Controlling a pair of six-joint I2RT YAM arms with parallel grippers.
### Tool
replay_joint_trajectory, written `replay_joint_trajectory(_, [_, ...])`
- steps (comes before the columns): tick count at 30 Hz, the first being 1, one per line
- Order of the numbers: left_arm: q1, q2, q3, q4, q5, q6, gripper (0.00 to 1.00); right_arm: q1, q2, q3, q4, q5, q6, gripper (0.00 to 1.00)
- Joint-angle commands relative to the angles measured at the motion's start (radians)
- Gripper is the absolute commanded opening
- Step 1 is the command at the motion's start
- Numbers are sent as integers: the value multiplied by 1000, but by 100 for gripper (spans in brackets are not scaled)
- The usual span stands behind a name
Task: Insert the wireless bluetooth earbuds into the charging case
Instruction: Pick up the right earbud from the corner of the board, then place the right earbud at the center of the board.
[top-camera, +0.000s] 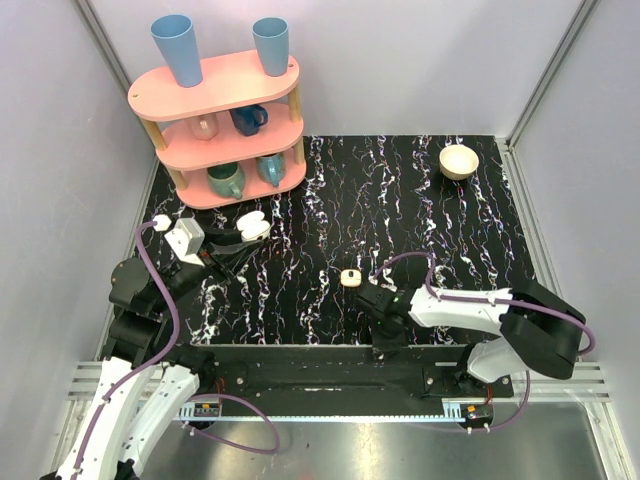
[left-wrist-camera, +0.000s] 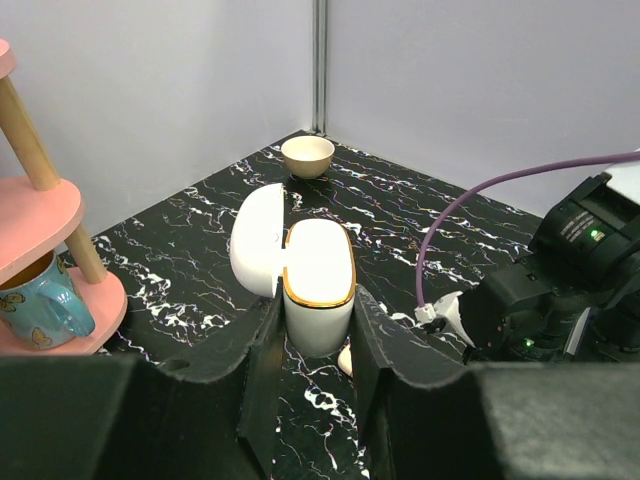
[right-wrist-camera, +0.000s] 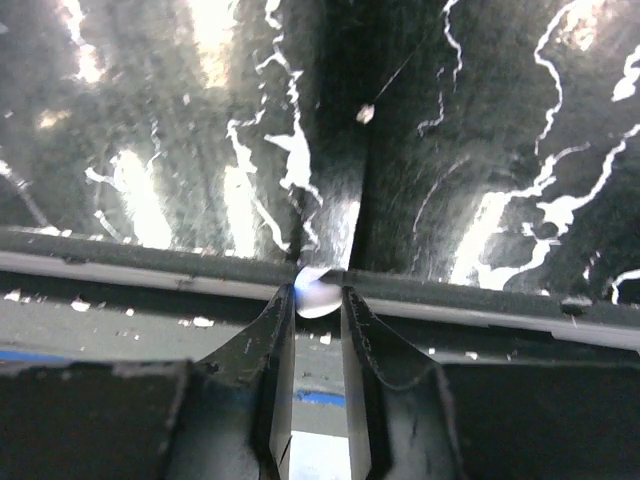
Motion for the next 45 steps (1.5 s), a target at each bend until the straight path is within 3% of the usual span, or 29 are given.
replay_joint_trajectory(1, [5, 7, 9, 55, 1, -1, 0, 11, -99, 117, -77, 36, -41, 17])
replay_joint_trajectory(5, [5, 6, 9, 52, -1, 0, 0, 10, -165, 260, -169, 45, -93, 17])
replay_joint_trajectory(9, [5, 0, 8, 53, -4, 0, 0, 7, -144, 339, -139, 100, -175, 20])
replay_joint_trajectory(14, [5, -7, 11, 44, -10, 0, 0, -21, 104, 388, 4, 54, -291, 19])
replay_joint_trajectory(17, [5, -14, 31, 18, -16, 9, 0, -24, 183, 451, 56, -18, -354, 19])
replay_joint_trajectory(24, [5, -50, 32, -34, -45, 28, 0, -142, 145, 460, 180, -299, -354, 20])
replay_joint_trajectory(30, [5, -59, 23, -28, -51, 16, 0, -159, 281, 515, 182, -253, -434, 20])
replay_joint_trajectory(35, [5, -51, 37, -37, -48, 20, 0, -158, 422, 622, 151, -84, -417, 21])
replay_joint_trajectory(38, [5, -53, 38, -34, -50, 14, 0, -148, 468, 684, 134, 32, -373, 27])
replay_joint_trajectory(40, [5, -56, 40, -36, -53, 11, 0, -141, 485, 705, 142, 87, -341, 37])
replay_joint_trajectory(43, [5, -62, 37, -34, -64, 8, 0, -130, 523, 737, 156, 100, -333, 41])
replay_joint_trajectory(45, [5, -62, 40, -33, -67, 6, 0, -128, 537, 754, 157, 92, -343, 52])
